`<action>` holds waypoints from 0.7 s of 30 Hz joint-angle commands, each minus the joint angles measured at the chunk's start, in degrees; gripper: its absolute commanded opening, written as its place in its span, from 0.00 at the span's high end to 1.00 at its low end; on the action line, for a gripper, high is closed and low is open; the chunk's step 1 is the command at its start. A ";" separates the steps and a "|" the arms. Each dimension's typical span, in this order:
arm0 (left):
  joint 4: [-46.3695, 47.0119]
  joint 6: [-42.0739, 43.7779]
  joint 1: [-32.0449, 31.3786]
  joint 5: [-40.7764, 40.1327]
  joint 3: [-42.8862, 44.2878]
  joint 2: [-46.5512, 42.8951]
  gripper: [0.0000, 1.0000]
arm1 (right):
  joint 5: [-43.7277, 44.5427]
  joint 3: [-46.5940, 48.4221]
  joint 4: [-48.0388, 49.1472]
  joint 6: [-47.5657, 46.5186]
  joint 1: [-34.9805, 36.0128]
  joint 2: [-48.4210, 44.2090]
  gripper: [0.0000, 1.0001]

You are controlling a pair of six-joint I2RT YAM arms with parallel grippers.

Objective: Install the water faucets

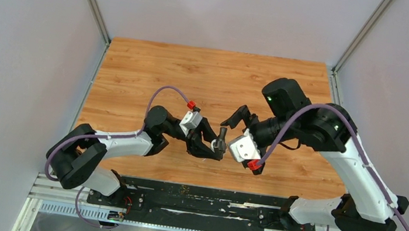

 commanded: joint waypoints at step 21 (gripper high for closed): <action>-18.23 13.01 0.44 1.84 4.41 -4.44 1.00 | -3.00 4.73 -10.65 -9.78 1.14 11.38 0.42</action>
